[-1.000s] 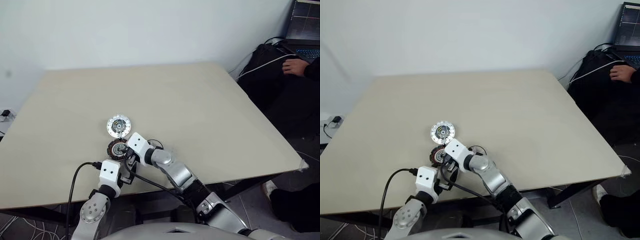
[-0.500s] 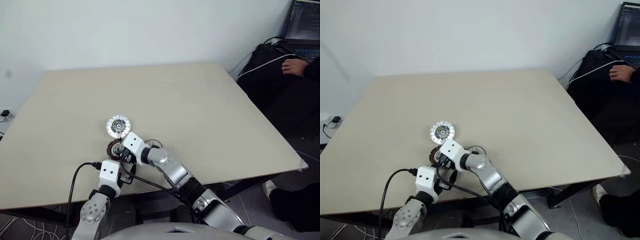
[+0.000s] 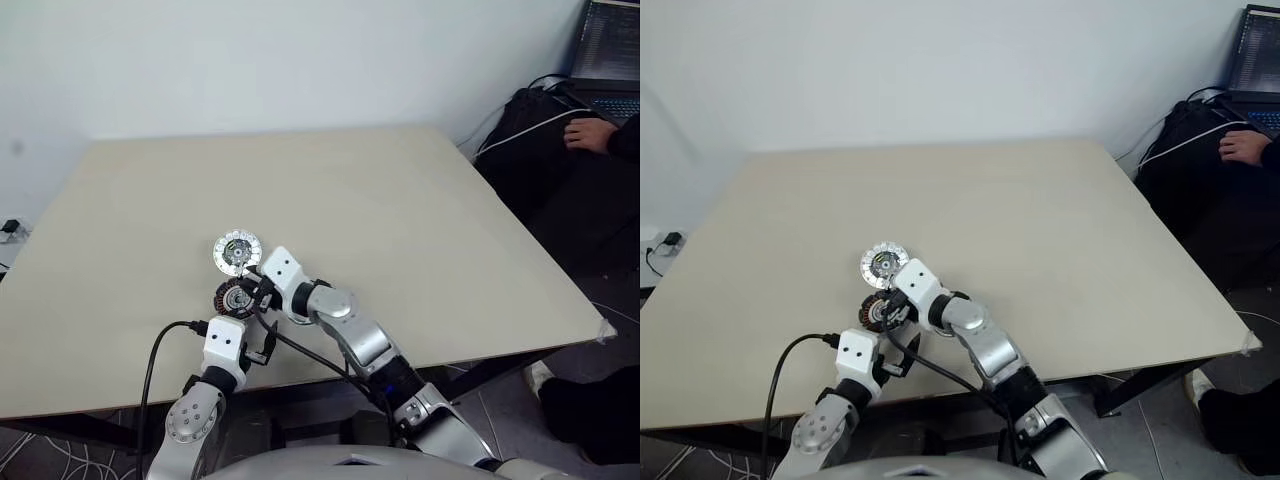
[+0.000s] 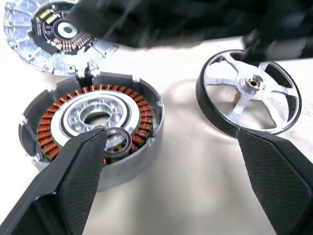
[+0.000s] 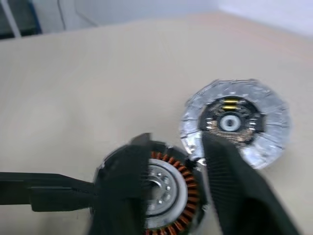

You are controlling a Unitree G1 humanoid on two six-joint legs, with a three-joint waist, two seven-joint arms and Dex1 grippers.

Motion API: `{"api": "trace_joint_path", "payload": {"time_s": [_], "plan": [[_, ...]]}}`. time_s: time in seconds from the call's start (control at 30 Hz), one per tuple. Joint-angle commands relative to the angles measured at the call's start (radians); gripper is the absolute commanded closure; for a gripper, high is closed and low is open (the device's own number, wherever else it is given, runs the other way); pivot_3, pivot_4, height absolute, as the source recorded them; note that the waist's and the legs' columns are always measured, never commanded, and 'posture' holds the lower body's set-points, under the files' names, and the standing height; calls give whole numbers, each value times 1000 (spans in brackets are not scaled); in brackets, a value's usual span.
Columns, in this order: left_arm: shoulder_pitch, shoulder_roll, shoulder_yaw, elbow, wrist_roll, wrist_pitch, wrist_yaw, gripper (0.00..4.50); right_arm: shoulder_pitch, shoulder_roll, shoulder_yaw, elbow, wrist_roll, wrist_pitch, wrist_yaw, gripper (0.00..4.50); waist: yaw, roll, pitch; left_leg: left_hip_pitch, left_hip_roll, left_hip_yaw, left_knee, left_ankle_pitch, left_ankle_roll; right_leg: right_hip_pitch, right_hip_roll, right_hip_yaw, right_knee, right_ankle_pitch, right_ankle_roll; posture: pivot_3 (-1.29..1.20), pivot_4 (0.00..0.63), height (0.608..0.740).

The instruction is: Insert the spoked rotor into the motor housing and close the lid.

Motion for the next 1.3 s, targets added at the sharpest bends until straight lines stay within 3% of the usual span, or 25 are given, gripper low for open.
{"api": "trace_joint_path", "payload": {"time_s": [0.03, 0.07, 0.2, 0.3, 0.43, 0.7, 1.3], "plan": [[-21, -3, 5, -59, -4, -24, 2, 0, 36, -21, -43, -144, 36, 29, -7, 4136, 1, 0, 0, 0, 0, 0, 0, 0, 0, 0, 0, 0, 0, 0, 0, 0, 0, 740], [-24, -2, 8, -78, -8, -17, 0, 0, 58, -32, -57, -184, 47, 45, -10, 4407, 1, 0, 0, 0, 0, 0, 0, 0, 0, 0, 0, 0, 0, 0, 0, 0, 0, 740], [-36, 25, 13, -156, -23, 22, -29, 0, 134, -76, -105, -311, 67, 95, -38, 4407, 3, 0, 0, 0, 0, 0, 0, 0, 0, 0, 0, 0, 0, 0, 0, 0, 0, 740], [-37, 76, 20, -233, -44, 105, -74, 617, 202, -107, -155, -408, 91, 145, -68, 4435, 5, 0, 0, 0, 0, 0, 0, 0, 0, 0, 0, 0, 0, 0, 0, 0, 0, 740], [-61, 133, 50, -300, -42, 281, -75, 1910, 304, -161, -207, -519, 120, 202, -88, 4435, 6, 0, 0, 0, 0, 0, 0, 0, 0, 0, 0, 0, 0, -1, -1, 0, 0, 740], [-168, 133, 82, -351, -125, 580, -77, 4494, 465, -243, -212, -637, 127, 186, -97, 4435, 12, -1, 0, 1, 0, 0, 1, 0, 0, 2, 1, 0, 0, -4, 4, 0, 0, 740], [-317, 315, 142, -390, -211, 924, -174, 4494, 537, -240, -241, -664, 140, 183, -185, 4435, 11, -4, 0, 2, 1, -1, 2, 2, -2, 3, 2, 0, 0, -3, 4, 0, 0, 740]]}}
